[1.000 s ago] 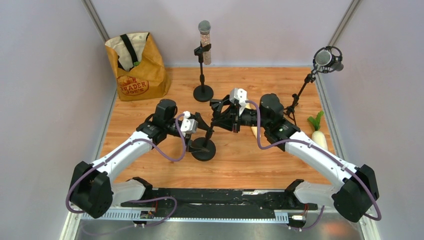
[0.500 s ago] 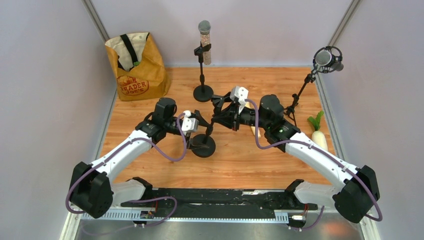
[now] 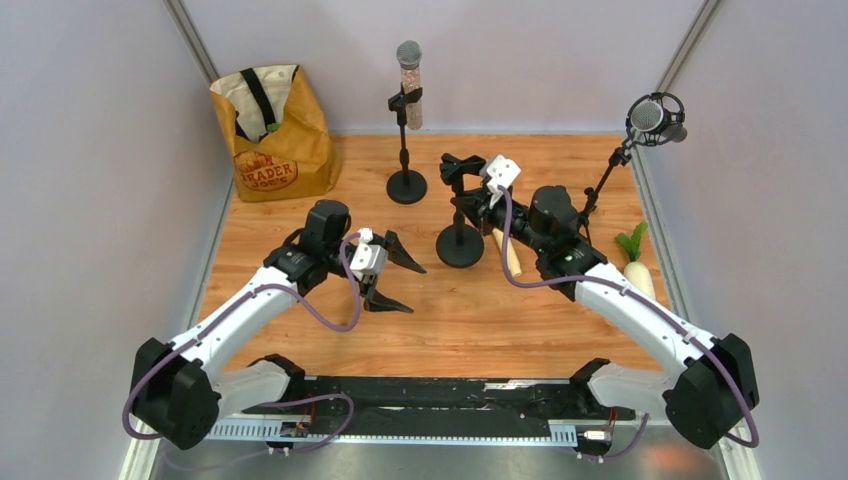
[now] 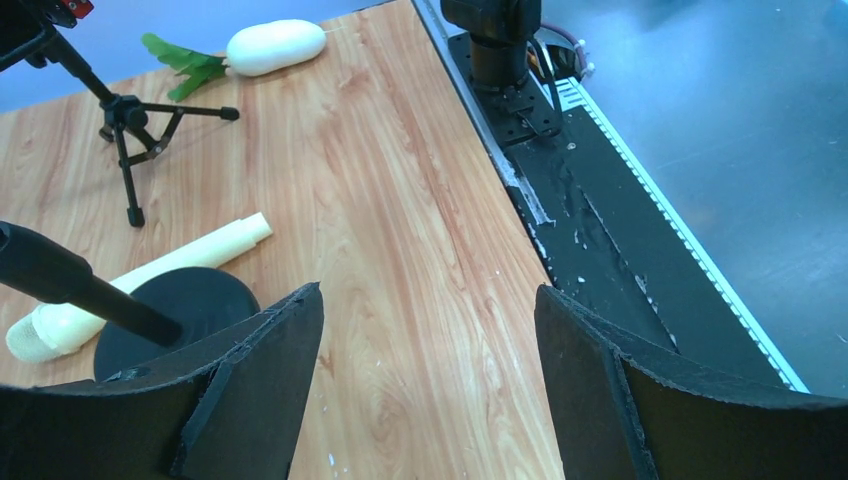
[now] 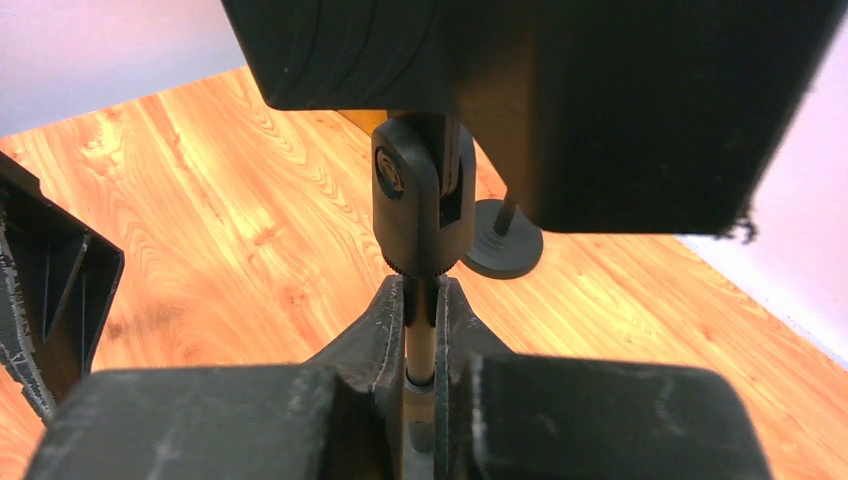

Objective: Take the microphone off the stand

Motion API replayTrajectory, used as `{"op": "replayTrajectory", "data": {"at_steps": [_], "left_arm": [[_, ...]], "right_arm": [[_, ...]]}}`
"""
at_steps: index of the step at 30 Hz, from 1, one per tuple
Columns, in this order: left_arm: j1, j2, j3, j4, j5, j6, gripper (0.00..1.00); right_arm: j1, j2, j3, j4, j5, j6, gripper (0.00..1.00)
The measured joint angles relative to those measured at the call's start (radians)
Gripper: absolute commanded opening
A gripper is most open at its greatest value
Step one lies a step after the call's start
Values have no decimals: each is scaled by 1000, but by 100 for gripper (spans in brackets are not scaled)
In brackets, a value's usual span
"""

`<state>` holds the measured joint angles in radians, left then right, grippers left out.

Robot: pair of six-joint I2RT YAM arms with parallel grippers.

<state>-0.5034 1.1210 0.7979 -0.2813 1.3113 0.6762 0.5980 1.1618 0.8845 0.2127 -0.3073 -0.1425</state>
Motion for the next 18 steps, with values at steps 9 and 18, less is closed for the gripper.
{"op": "replayTrajectory", "data": {"at_steps": [9, 18], "left_arm": [[47, -4, 0, 2, -3, 0, 84], [113, -40, -51, 113, -7, -62, 84]], "right_arm": [[10, 0, -75, 91, 28, -16, 0], [10, 68, -210, 277, 12, 64, 0]]}}
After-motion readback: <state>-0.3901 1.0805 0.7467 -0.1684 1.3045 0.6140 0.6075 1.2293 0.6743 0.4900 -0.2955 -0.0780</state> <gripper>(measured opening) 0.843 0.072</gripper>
